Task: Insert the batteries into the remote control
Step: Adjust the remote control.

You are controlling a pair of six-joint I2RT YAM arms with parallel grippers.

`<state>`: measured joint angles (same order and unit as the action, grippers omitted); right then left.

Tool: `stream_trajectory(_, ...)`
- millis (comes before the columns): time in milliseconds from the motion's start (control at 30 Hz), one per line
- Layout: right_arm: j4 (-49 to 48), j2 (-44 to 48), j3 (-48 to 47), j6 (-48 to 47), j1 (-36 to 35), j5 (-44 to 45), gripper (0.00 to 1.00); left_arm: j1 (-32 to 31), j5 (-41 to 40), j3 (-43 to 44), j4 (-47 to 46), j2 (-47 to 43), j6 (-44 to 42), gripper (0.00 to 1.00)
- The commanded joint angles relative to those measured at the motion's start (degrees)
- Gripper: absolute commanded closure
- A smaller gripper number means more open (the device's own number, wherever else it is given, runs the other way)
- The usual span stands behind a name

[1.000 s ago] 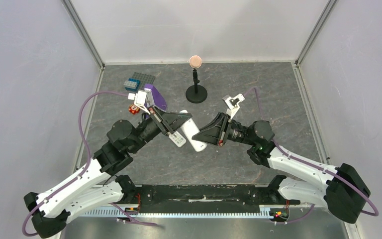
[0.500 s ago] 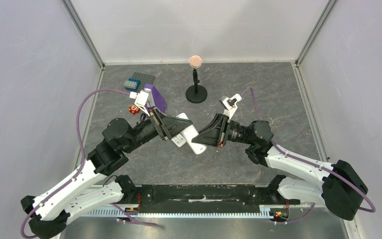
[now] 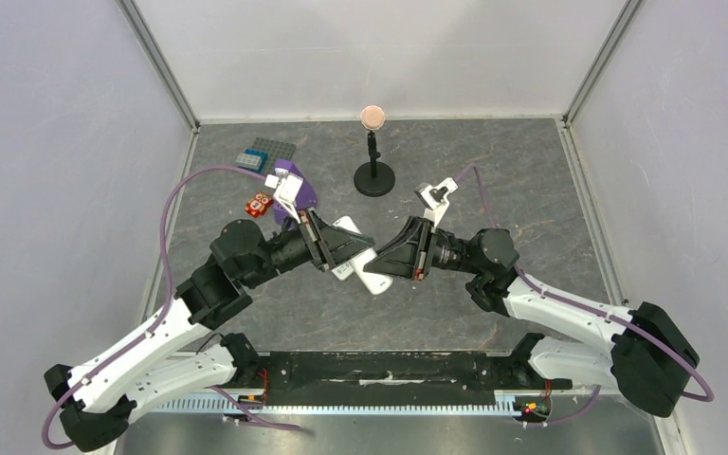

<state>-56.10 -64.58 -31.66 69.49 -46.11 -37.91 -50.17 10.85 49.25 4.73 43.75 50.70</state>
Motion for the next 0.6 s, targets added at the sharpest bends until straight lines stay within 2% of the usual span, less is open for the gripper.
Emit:
stream_trajectory(0,-2.17,-0.31,-2.52,0.46,0.68,0.23,1.0,0.1,-1.25,2.01,-0.84,-2.46,-2.35,0.72)
stream_trajectory(33,-2.18,-0.38,-2.61,0.4,0.67,0.16,1.0,0.08,-1.21,1.86,-1.03,-2.48,-2.28,0.8)
stream_trajectory(67,-2.18,-0.54,-2.7,0.41,0.77,0.17,0.97,0.12,-1.35,1.62,-1.4,-2.43,-2.12,0.92)
stream_trajectory(100,-2.18,-0.47,-2.64,0.38,0.8,0.27,0.84,0.08,-1.57,1.25,-1.73,-2.47,-2.02,0.98)
stream_trajectory(167,-1.99,0.32,-1.78,-0.59,0.92,1.77,0.53,0.07,-2.87,0.32,-2.75,-2.95,-2.08,0.98)
stream_trajectory(233,1.92,2.35,-1.04,-3.42,1.08,5.01,0.32,0.08,-5.54,-0.57,-3.4,-3.78,-3.26,0.98)
stream_trajectory(267,6.33,3.96,-1.18,-5.99,1.12,7.48,0.25,0.14,-7.7,-1.04,-3.34,-4.48,-4.28,0.98)
stream_trajectory(333,17.65,6.76,-2.77,-11.23,1.14,13.01,0.19,0.08,-12.88,-2.47,-3.27,-5.88,-6.36,0.98)
stream_trajectory(400,28.43,9.31,-4.66,-14.88,1.08,20.04,0.18,0.08,-17.94,-4.73,-4.37,-7.15,-7.94,0.98)
stream_trajectory(500,39.49,11.12,-6.81,-15.75,1.13,28.48,0.22,0.07,-22.26,-8.77,-9.72,-8.36,-9.46,0.98)
stream_trajectory(567,41.34,11.41,-6.79,-13.6,1.1,29.52,0.3,0.08,-24.0,-11.4,-13.48,-8.63,-10.35,0.98)
